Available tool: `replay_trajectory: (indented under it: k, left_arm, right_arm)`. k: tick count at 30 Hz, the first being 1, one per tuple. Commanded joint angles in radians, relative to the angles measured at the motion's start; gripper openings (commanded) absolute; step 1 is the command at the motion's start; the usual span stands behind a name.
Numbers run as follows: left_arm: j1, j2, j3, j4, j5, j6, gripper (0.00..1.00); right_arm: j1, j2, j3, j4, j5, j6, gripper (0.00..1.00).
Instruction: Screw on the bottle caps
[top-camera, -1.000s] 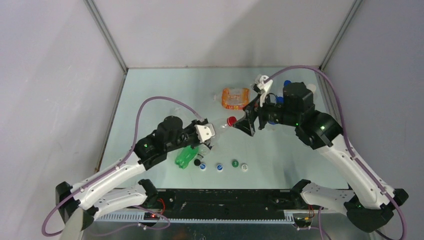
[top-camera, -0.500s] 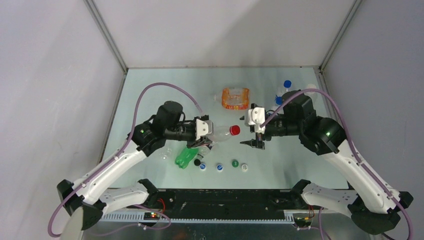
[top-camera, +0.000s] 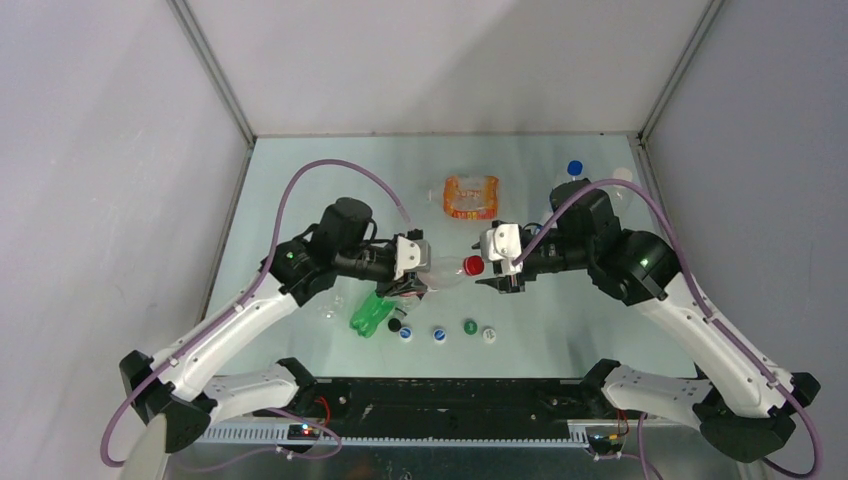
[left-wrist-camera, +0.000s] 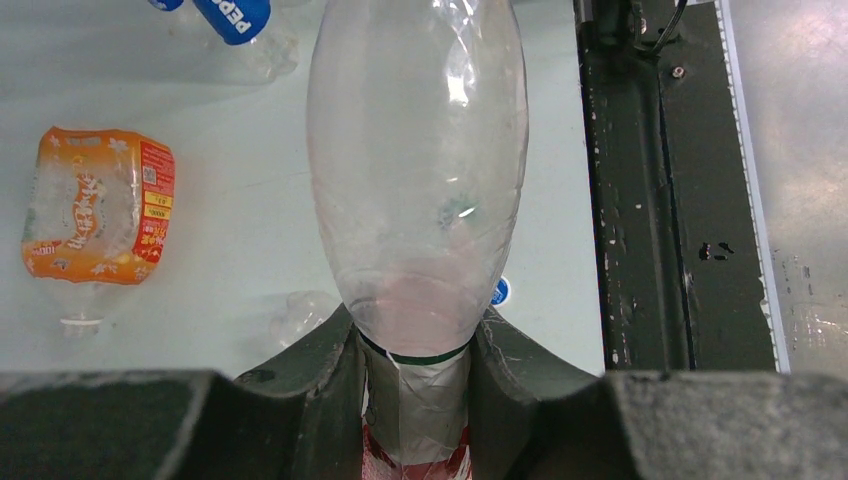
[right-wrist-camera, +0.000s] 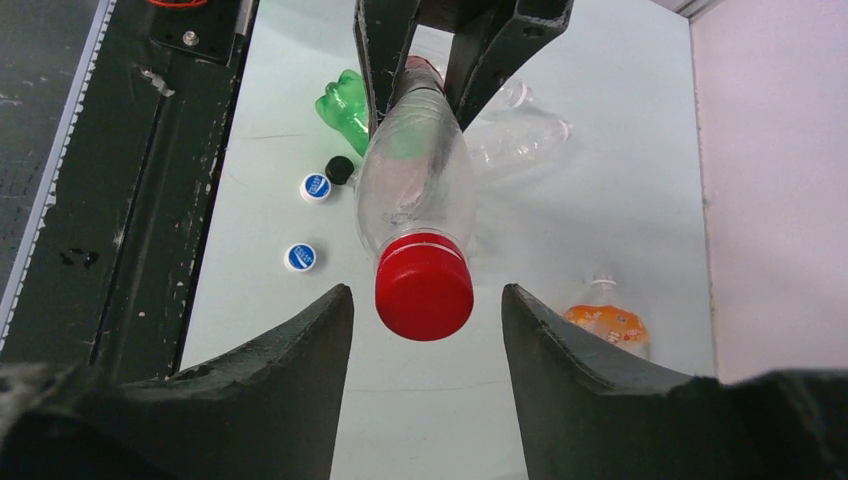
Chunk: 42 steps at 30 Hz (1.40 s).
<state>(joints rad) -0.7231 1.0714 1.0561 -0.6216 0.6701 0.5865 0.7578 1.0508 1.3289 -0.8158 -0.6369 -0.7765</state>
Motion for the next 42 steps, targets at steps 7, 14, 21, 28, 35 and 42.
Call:
replay_trajectory:
  k: [7, 14, 21, 28, 35, 42]
  left_arm:
    - [0.004, 0.012, 0.051, 0.021, 0.042, 0.008, 0.18]
    - [0.004, 0.029, 0.060, 0.023, 0.027, 0.004, 0.18]
    - [-0.021, 0.003, 0.031, 0.123, -0.124, -0.029, 0.17]
    - [-0.173, -0.109, -0.124, 0.383, -0.595, -0.008, 0.16]
    - [-0.322, -0.130, -0.266, 0.592, -1.015, 0.116, 0.16]
    - [-0.344, -0.117, -0.320, 0.650, -1.118, 0.138, 0.14]
  right_arm:
    - [0.005, 0.016, 0.032, -0.022, -0.020, -0.032, 0.37]
    - [0.002, 0.022, 0.045, -0.023, -0.028, 0.002, 0.13]
    - [-0.022, 0.065, 0.064, 0.028, -0.037, 0.255, 0.00]
    - [-0.146, 0.145, 0.061, 0.104, -0.040, 0.801, 0.00]
    - [-0.179, 0.131, -0.048, 0.275, -0.019, 1.107, 0.00]
    - [-0.216, 0.085, -0.111, 0.368, -0.005, 1.159, 0.13]
